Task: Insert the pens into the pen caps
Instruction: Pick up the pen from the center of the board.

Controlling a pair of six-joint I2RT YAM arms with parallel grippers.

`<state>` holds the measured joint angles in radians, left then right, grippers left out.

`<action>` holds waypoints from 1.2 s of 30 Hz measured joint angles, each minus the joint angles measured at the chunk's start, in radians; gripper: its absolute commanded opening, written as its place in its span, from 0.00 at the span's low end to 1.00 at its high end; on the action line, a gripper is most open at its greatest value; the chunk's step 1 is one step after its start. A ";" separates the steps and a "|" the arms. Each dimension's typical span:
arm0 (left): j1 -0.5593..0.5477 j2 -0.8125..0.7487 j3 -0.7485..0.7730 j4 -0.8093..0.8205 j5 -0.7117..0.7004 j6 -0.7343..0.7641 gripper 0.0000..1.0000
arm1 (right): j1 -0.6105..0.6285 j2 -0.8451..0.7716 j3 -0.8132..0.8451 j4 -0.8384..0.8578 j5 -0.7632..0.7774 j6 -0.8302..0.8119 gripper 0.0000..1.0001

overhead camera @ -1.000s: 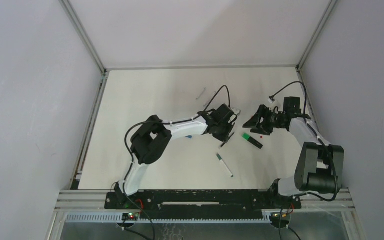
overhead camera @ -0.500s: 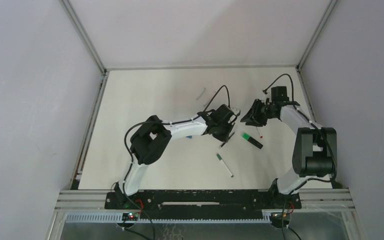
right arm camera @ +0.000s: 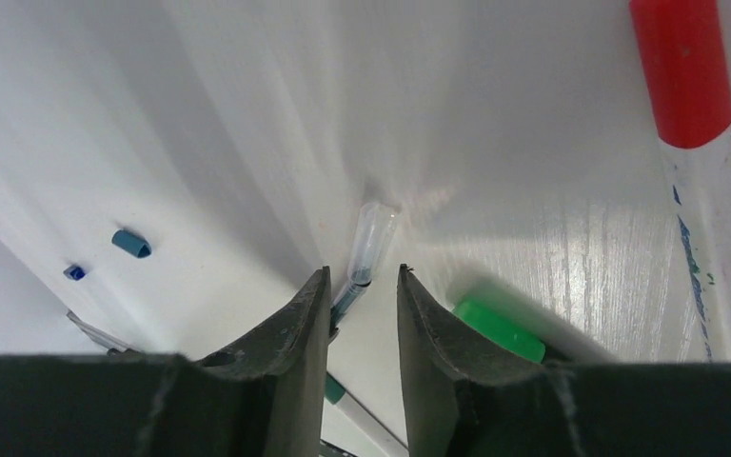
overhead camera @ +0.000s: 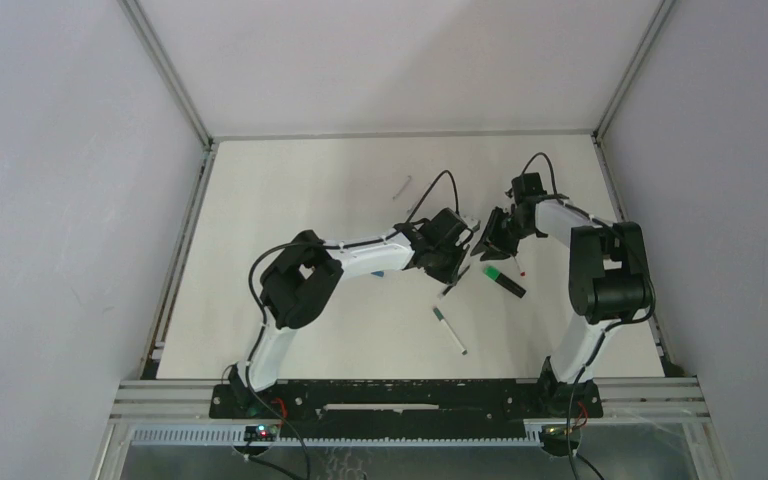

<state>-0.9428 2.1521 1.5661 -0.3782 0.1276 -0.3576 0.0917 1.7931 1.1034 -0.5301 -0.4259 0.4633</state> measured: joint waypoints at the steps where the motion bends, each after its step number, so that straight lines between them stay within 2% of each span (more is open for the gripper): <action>1: 0.001 0.000 0.000 0.000 0.003 -0.001 0.00 | 0.002 0.006 0.003 -0.002 0.006 0.001 0.39; 11: 0.011 0.000 0.000 0.003 0.032 -0.029 0.00 | 0.033 0.085 0.061 -0.018 0.068 0.019 0.34; 20: 0.021 0.001 0.000 0.010 0.061 -0.085 0.01 | 0.063 0.091 0.080 -0.049 0.130 0.024 0.17; 36: 0.021 0.001 -0.017 -0.002 0.069 -0.179 0.05 | 0.081 0.046 0.012 -0.028 0.113 0.109 0.09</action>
<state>-0.9222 2.1529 1.5490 -0.3801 0.1970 -0.5362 0.1730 1.8389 1.1152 -0.5579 -0.3130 0.5728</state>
